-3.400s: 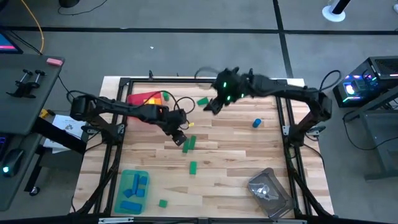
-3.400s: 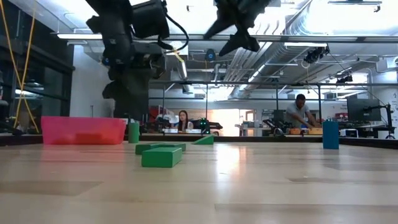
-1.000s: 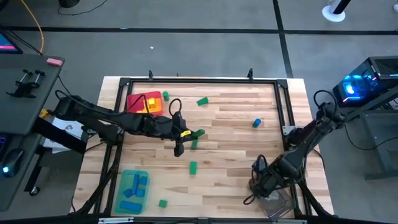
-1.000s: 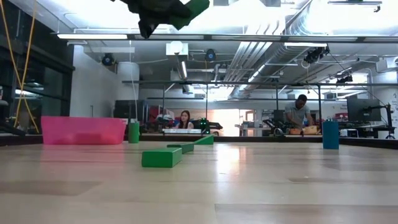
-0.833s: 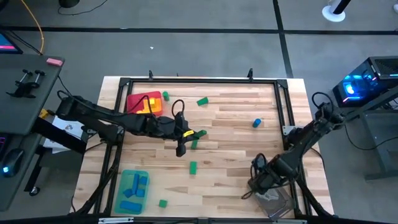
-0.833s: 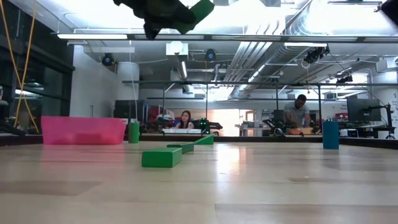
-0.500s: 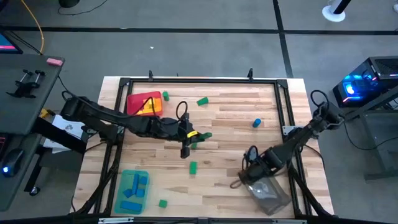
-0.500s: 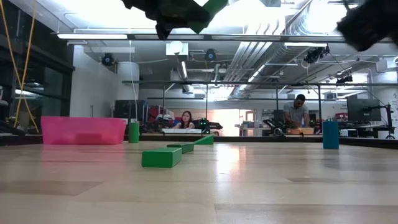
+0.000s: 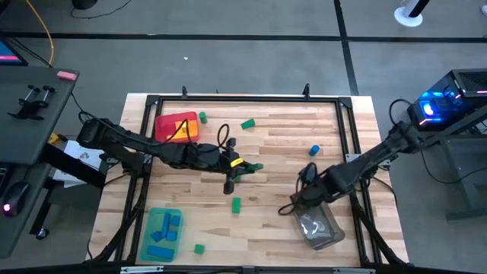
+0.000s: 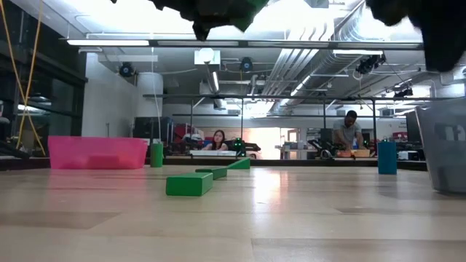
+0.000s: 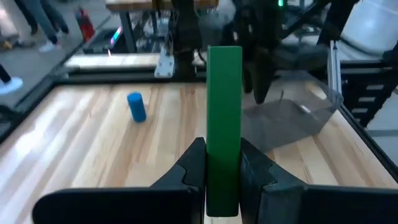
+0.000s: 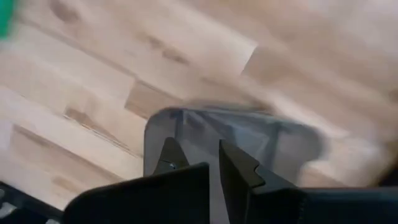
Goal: Sort blocks
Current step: Put the green block into the black bin
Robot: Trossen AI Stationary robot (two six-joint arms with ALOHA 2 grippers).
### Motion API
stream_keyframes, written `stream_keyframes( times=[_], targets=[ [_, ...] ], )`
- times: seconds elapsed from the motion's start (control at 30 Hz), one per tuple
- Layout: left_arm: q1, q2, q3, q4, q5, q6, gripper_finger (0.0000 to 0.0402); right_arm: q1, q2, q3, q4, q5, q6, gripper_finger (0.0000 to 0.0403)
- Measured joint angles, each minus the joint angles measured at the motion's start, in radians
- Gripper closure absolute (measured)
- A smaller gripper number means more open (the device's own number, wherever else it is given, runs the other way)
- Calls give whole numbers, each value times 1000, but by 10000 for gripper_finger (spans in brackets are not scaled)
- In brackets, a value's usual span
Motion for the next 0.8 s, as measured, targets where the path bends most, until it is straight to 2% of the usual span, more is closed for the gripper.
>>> stream_keyframes(
  times=[0.13,0.27,0.47,0.63,0.8],
  targets=[
    [13,40,2,129,44,26,375,-1,-49,163,-233,117,25,403],
    [16,159,101,188,131,48,375,7,-77,331,-422,291,101,403],
    [5,427,377,185,269,45,375,-3,-101,428,-395,544,113,403],
    [-15,626,581,184,306,43,368,-20,-98,431,-394,576,106,403],
    [-34,767,689,180,306,-6,362,-28,-90,430,-392,576,106,403]
  ],
)
